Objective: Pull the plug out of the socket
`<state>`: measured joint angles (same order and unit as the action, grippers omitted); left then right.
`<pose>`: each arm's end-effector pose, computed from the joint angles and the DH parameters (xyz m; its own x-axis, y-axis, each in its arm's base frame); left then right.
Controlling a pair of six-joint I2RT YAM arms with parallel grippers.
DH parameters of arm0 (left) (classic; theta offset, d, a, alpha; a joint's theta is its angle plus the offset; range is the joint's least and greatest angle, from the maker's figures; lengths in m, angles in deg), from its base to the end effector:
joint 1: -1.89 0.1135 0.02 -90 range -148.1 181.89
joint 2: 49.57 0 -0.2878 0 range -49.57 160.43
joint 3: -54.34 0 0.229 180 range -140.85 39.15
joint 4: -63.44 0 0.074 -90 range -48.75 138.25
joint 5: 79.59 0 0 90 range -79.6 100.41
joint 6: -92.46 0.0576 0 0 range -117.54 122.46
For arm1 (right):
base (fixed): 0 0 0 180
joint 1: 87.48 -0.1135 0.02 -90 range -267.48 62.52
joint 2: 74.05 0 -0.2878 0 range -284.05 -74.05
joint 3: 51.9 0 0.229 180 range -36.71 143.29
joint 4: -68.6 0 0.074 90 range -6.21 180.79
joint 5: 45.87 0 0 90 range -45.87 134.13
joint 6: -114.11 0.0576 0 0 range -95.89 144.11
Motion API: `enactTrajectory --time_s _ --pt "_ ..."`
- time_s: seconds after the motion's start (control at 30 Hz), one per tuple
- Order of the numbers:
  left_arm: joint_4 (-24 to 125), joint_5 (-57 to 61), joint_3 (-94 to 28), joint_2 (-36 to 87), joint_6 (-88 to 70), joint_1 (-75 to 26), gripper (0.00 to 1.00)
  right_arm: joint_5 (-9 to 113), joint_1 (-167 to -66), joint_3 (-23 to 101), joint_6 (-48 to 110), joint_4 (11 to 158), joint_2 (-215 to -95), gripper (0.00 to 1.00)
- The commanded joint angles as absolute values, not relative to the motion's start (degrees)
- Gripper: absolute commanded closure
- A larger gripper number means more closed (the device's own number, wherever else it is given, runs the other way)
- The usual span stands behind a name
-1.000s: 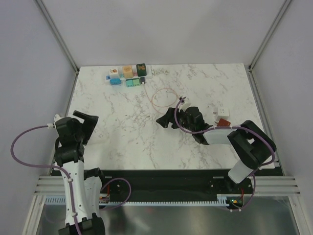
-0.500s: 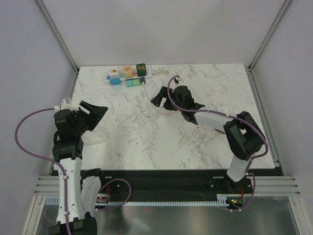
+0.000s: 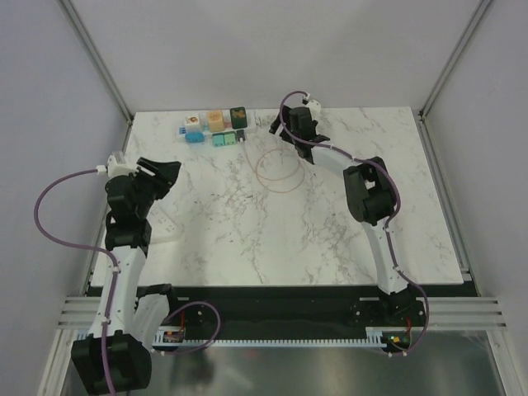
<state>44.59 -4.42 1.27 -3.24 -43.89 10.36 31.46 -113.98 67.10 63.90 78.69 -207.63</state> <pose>0.1757 0.0113 0.3213 -0.2193 -0.7398 -0.6360 -0.0776 0.6631 -0.7445 0.5053 0.2378 0.2100 -0.4515 0.4726 -0.7569 0.0416 0.8584 0.5112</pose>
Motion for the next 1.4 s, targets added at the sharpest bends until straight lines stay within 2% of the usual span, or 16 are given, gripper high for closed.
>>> enactTrajectory --time_s 0.0,0.2,0.37,0.53,0.73,1.07,1.27,1.33,1.37 --pt "62.4 3.2 3.1 -2.2 -45.6 8.4 0.37 28.2 -109.7 75.6 63.4 79.2 -212.7 0.04" --pt "75.3 9.5 1.2 7.7 -46.3 4.5 0.40 36.7 -106.5 89.5 66.2 75.8 -224.1 0.12" --pt "80.8 5.9 -2.0 15.5 -44.4 3.0 0.41 38.7 -106.5 92.8 67.4 70.7 -228.6 0.16" --pt "78.8 10.2 -2.2 15.6 -32.9 -3.2 0.41 41.1 -107.0 97.2 70.3 68.1 -233.9 0.20" --pt "77.3 10.7 -2.4 14.0 -29.7 -3.7 0.40 37.6 -107.7 101.9 74.7 70.0 -239.2 0.25" --pt "75.9 8.7 -2.1 11.4 -29.4 -3.7 0.41 31.7 -109.1 102.9 75.3 75.8 -240.3 0.49" --pt "75.4 9.4 -1.9 11.1 -28.6 -3.7 0.40 33.6 -109.0 102.3 74.8 75.1 -239.9 0.61" --pt "75.2 9.6 -2.0 11.3 -28.1 -3.7 0.40 34.2 -109.0 101.5 74.0 74.6 -239.0 0.62" --pt "75.1 9.7 -2.0 11.3 -27.9 -3.7 0.40 34.5 -109.0 100.2 73.8 74.3 -237.8 0.66"
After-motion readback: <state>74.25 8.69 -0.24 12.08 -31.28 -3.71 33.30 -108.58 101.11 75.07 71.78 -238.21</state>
